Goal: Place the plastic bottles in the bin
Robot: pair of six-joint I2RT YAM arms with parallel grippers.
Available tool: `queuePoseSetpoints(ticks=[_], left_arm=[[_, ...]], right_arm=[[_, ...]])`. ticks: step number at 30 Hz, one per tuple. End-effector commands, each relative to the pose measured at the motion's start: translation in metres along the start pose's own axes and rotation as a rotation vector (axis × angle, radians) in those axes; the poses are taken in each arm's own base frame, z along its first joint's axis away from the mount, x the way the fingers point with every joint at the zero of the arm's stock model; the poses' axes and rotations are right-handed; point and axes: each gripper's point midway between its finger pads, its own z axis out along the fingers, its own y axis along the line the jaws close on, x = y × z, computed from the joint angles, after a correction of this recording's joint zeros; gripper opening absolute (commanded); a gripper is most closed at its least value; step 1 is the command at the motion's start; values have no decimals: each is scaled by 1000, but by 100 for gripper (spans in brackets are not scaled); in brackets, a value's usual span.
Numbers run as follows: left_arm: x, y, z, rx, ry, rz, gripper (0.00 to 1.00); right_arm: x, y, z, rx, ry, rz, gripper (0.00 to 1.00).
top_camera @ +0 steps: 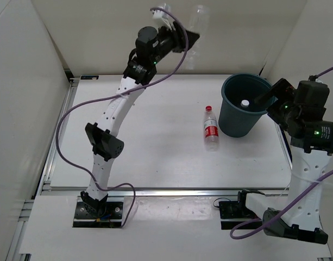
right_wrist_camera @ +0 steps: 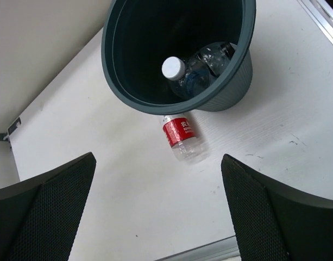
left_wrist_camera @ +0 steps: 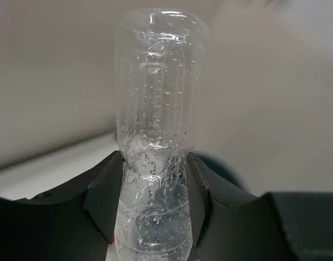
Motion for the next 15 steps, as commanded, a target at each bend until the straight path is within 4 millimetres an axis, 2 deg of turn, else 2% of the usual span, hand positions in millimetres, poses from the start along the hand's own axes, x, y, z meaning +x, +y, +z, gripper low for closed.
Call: queuePoseSetpoints(ticks=[1,2,3,4,6,7,9,10,12,13,15], left_arm=[[-35,-104,-4,280,-163,-80,39],[-30,-113,2,310,-172,-113,39],[-24,-110,12,331,-192,-146,39],[-21,-109,14,341,-196,-177,39],[6,-115,27,350,-177,-235,37],[3,-122,28,368,-210,-235,37],[15,-136,34,381,-227,-239,37],[26,-134,39,371,-224,-246,37],[37,-136,45,360,-240,-258,37],[57,-135,54,357,-225,-274,37],[71,-142,59,360,-233,-300,37]], right_arm=[[-18,3,-13,-10,-93,16,100],[-29,8,-23,-24,-136,30,100],[-33,11,-30,-33,-147,42,100],[-39,16,-38,-52,-174,43,100],[-55,29,-64,-110,-234,43,100],[-59,35,-72,-137,-249,42,100],[-62,44,-91,-192,-271,37,100],[-64,50,-108,-232,-290,32,100],[-60,50,-127,-258,-304,20,100],[-57,51,-140,-280,-318,7,100],[-53,51,-158,-307,-330,-20,100]])
